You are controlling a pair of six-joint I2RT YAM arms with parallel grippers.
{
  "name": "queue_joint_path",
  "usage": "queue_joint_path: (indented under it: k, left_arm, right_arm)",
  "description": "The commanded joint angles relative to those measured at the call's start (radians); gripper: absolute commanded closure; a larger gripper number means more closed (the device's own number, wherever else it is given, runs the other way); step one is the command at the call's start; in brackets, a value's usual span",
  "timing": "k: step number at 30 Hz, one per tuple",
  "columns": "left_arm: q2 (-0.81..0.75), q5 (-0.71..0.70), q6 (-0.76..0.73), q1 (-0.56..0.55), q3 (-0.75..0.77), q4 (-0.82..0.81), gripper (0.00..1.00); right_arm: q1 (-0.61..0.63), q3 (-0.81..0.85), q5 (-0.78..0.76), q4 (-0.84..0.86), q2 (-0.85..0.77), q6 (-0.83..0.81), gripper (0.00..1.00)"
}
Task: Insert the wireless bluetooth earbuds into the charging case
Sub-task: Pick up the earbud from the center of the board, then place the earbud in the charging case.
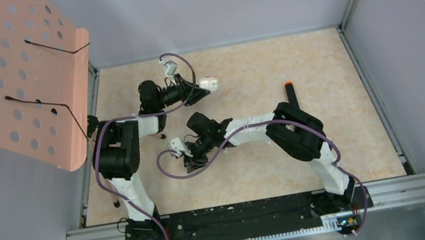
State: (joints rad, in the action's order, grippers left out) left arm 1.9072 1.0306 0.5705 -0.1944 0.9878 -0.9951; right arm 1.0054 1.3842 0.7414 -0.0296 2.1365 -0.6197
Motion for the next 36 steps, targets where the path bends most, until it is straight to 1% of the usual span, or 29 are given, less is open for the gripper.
queue_joint_path:
  k: [1,7,11,14,17,19,21,23,26,28,30,33,36]
  left_arm:
    - [0.002,0.011,0.003,0.004,0.037,-0.068,1.00]
    - [0.000,0.015,0.005,0.004,0.037,-0.067,1.00]
    - [0.000,0.032,0.004,0.002,0.043,-0.066,1.00]
    - [0.000,0.066,0.009,-0.008,0.049,-0.099,1.00]
    - [-0.009,0.088,0.045,-0.022,0.042,-0.171,1.00]
    - [-0.025,0.098,0.081,-0.031,0.043,-0.194,1.00]
    - [-0.061,0.109,0.081,-0.043,0.045,-0.185,1.00]
    - [-0.102,0.108,0.092,-0.053,0.053,-0.161,1.00]
    - [-0.172,0.079,0.129,-0.069,0.053,-0.137,1.00]
    - [-0.221,0.056,0.135,-0.086,0.037,-0.124,1.00]
    - [-0.268,0.036,0.141,-0.098,0.022,-0.107,1.00]
    - [-0.339,0.043,0.116,-0.106,-0.003,-0.078,1.00]
    - [-0.402,0.099,0.028,-0.106,-0.054,-0.055,1.00]
  right_arm:
    - [0.020,0.042,0.037,-0.021,0.014,-0.018,0.72]
    - [0.021,0.059,0.069,-0.024,-0.002,-0.003,0.91]
    - [0.010,0.055,0.090,-0.028,-0.081,0.035,1.00]
    - [-0.026,0.015,0.115,-0.012,-0.205,0.102,1.00]
    - [-0.091,-0.050,0.126,0.022,-0.368,0.209,1.00]
    - [-0.144,-0.065,0.117,0.023,-0.482,0.278,1.00]
    - [-0.198,-0.055,0.103,0.014,-0.573,0.340,1.00]
    - [-0.250,-0.035,0.063,-0.011,-0.651,0.392,1.00]
    - [-0.313,-0.012,-0.064,-0.008,-0.741,0.444,1.00]
    - [-0.331,-0.002,-0.168,0.020,-0.778,0.437,1.00]
    - [-0.346,0.006,-0.203,0.071,-0.794,0.430,1.00]
    - [-0.377,0.048,-0.200,0.075,-0.775,0.457,1.00]
    - [-0.413,0.084,-0.153,0.040,-0.743,0.478,1.00]
